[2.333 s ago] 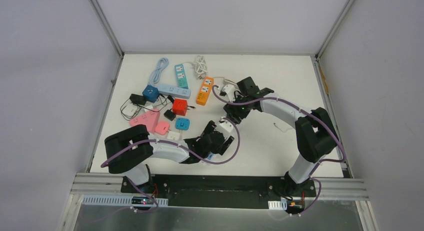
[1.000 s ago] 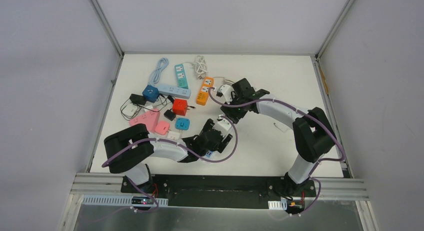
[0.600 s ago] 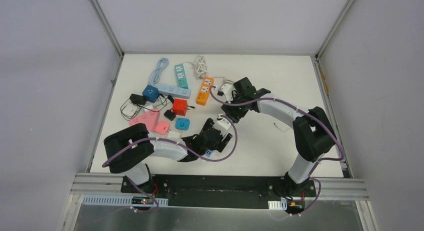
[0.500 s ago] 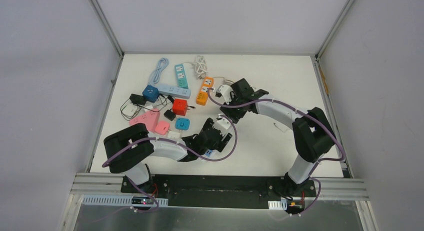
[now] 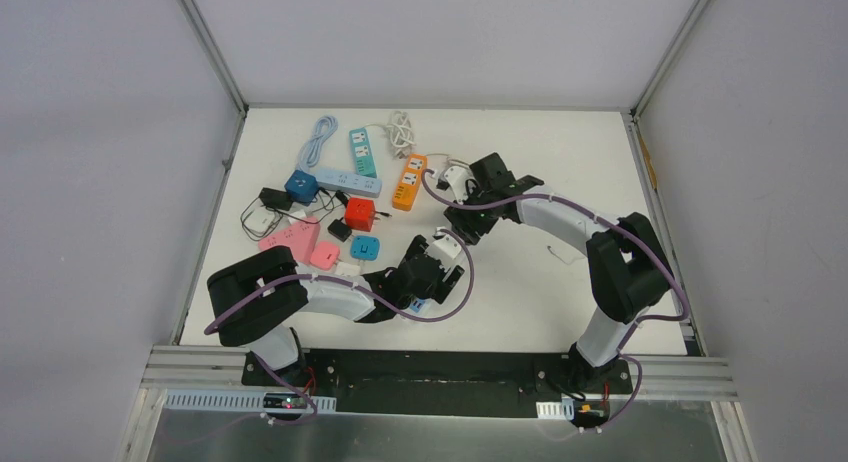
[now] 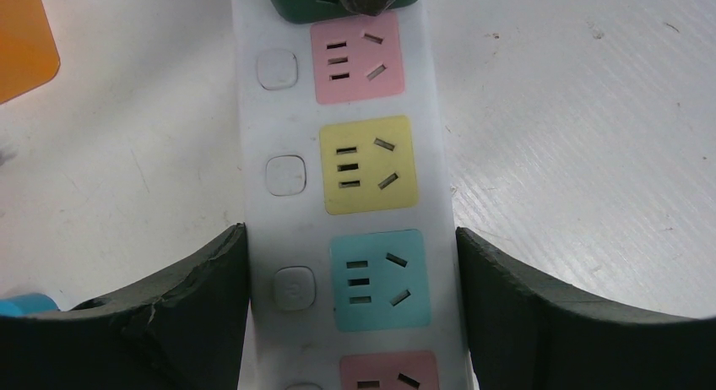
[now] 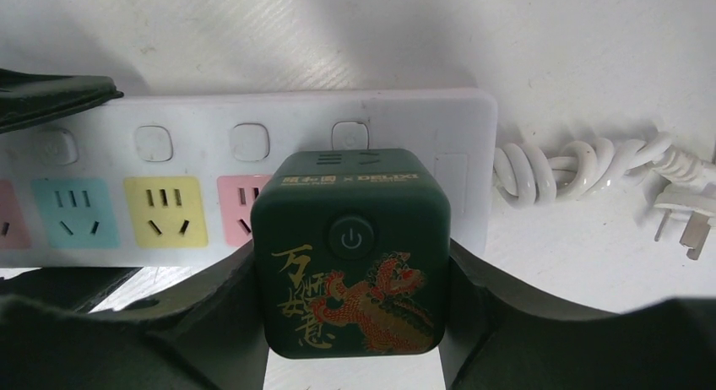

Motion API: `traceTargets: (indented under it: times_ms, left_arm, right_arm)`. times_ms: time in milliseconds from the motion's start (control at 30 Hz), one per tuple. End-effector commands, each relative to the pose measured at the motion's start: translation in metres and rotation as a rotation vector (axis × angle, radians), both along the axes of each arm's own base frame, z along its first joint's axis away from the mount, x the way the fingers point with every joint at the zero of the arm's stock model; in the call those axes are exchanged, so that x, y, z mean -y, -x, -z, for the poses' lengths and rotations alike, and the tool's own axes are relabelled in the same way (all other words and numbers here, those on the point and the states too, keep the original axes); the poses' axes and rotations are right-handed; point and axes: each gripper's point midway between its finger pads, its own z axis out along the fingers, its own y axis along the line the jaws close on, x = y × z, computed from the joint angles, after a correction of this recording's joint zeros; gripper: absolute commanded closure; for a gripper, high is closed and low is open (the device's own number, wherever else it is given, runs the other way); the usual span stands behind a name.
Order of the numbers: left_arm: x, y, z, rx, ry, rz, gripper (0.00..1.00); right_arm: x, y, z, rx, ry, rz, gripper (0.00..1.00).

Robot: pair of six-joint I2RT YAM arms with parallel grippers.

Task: Pull the plug off the socket
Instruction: Remove the plug from the socket.

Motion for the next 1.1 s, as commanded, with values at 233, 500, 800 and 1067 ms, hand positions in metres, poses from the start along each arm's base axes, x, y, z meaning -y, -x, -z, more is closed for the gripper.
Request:
traceTargets:
  times_ms: [233,500,800,1067]
  left_arm:
    - [-0.002,0.017,0.024,-0.118,-0.006,0.051,1.00]
    - [-0.003,0.017,0.025,-0.125,-0.005,0.054,1.00]
    - [-0.002,0.018,0.027,-0.132,-0.001,0.056,1.00]
    - [-0.003,0.017,0.029,-0.137,-0.001,0.054,1.00]
  right_arm:
    - [0.000,0.028,0.029,-0.058,0.111,-0.057,1.00]
    - [-0.001,0.035,0.023,-0.196,-0.021,-0.022,1.00]
    - [-0.002,0.031,0.030,-0.039,0.137,-0.083,1.00]
    - [-0.002,0.033,0.024,-0.114,0.063,-0.063,1.00]
